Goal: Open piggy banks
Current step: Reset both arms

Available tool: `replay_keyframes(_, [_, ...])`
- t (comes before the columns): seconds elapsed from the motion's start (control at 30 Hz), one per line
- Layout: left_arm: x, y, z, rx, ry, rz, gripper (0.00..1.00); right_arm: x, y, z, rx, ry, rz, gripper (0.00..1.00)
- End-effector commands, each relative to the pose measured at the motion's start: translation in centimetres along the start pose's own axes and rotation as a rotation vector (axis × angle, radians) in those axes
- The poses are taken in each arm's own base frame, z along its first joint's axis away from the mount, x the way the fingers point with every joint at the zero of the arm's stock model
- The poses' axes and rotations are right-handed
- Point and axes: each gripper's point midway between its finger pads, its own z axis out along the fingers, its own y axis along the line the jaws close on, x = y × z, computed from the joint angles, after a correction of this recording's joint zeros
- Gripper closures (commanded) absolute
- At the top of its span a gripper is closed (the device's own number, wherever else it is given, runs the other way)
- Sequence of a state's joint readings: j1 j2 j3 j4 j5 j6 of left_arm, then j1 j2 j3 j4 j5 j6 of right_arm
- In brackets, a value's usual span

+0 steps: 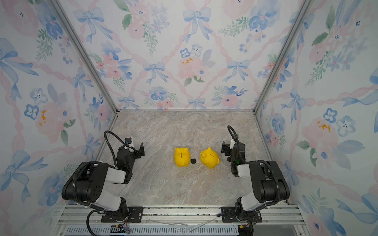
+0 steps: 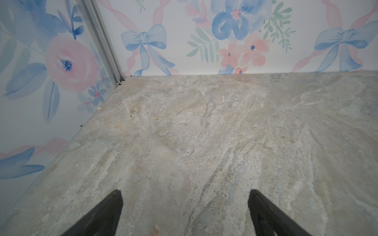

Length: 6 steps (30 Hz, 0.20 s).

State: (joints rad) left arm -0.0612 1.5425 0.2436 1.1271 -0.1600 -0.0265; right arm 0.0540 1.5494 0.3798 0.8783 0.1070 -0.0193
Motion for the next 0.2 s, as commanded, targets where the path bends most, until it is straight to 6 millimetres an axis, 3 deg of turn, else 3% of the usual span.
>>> replay_keyframes(0.0, [-0.70, -0.28, 0.45, 0.026, -0.019, 0.006, 0.02, -1.12, 0.00, 0.22, -0.005, -0.021, 0.011, 0.04])
replay_keyframes(0.17, [-0.70, -0.26, 0.44, 0.033, -0.017, 0.003, 0.02, -1.15, -0.05, 0.18, -0.003, -0.023, 0.012, 0.04])
